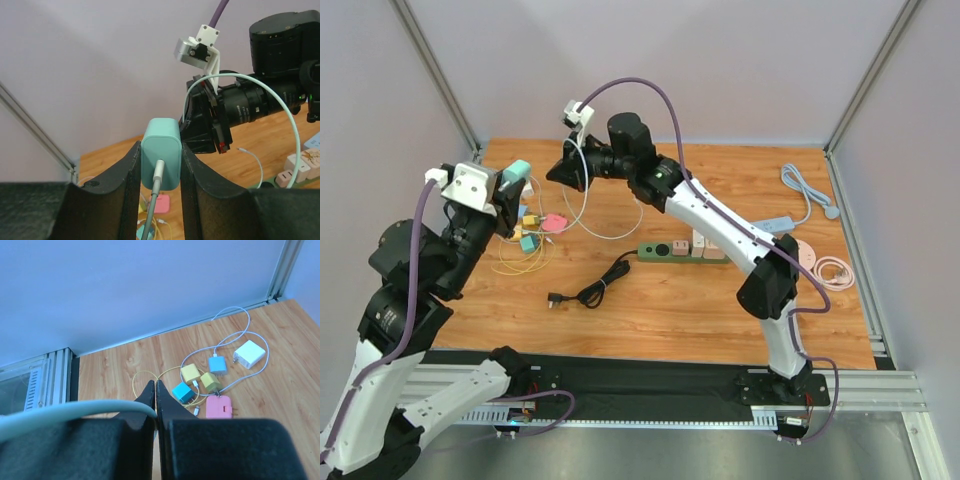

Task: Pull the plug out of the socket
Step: Place the socket at the center of the board, then remove the plug from the socket.

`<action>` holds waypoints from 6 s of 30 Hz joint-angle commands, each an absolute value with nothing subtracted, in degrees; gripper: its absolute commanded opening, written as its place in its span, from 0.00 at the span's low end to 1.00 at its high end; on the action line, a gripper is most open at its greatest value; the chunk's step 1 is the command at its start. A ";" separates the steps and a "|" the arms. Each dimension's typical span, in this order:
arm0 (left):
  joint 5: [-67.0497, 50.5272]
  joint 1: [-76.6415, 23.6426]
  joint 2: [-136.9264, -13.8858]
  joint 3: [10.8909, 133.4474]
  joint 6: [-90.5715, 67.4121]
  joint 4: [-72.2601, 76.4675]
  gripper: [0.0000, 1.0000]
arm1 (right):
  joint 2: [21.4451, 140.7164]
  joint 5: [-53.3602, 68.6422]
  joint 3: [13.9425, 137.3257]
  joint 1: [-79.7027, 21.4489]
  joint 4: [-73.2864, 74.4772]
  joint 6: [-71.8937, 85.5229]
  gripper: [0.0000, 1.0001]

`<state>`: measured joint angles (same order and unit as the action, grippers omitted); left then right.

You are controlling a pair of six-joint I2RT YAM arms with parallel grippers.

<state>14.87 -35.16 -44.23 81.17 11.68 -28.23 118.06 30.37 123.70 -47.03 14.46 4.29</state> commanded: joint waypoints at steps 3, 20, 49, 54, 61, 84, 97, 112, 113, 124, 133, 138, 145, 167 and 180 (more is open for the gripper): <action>16.17 -34.98 -39.03 75.60 6.07 -26.63 0.00 | 124.61 23.13 124.36 -47.89 12.40 3.61 0.04; 30.06 -34.54 -35.59 63.55 2.90 -29.10 0.00 | 131.41 14.04 126.83 -50.72 14.57 -9.74 0.80; -16.96 8.70 -81.64 57.56 -17.14 -14.15 0.00 | 79.99 51.32 72.26 -23.21 45.36 -36.91 1.00; -18.71 10.37 -89.89 62.22 -16.35 -17.22 0.00 | 78.05 54.49 68.38 -19.34 42.72 -36.65 1.00; -18.02 11.86 -95.09 64.86 -15.29 -20.04 0.09 | 78.40 55.11 67.59 -17.49 42.98 -37.53 1.00; -7.03 12.92 -72.08 63.99 -7.91 -20.30 0.88 | 76.20 53.44 64.95 -9.32 40.25 -38.05 1.00; -19.41 4.57 -62.40 59.59 -6.24 -13.18 1.00 | 75.50 51.77 62.40 -8.26 38.41 -39.46 1.00; -37.35 3.43 -65.21 59.15 -16.00 -1.67 1.00 | 74.79 51.59 61.35 -5.80 37.35 -39.46 1.00; -37.79 2.91 -65.30 59.15 -15.13 -2.19 1.00 | 74.88 51.50 61.35 -5.80 37.35 -39.46 1.00; -36.39 -18.44 -72.32 65.11 11.04 -13.18 1.00 | 75.58 49.66 61.08 -4.66 40.08 -39.46 1.00; -34.28 -32.69 -86.12 74.61 29.16 -27.57 1.00 | 76.73 47.55 61.00 -4.13 39.99 -39.46 1.00; -30.94 -37.97 -93.76 79.53 40.68 -31.72 0.99 | 76.99 45.97 60.91 -3.87 36.92 -39.46 1.00; -32.52 -39.64 -100.54 83.14 49.47 -33.31 0.95 | 78.13 42.72 61.43 -3.96 34.45 -39.46 1.00; -25.05 -43.15 -116.01 95.18 45.62 -32.08 0.70 | 80.42 31.56 63.46 -2.99 30.24 -39.46 0.91; -21.80 -45.44 -121.38 99.84 42.80 -32.78 0.56 | 81.74 32.25 64.34 -0.53 30.41 -39.46 0.82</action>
<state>-22.20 -44.31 -120.60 97.19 43.51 -32.99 81.36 31.55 62.00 -0.80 31.90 -38.89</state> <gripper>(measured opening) 0.560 0.833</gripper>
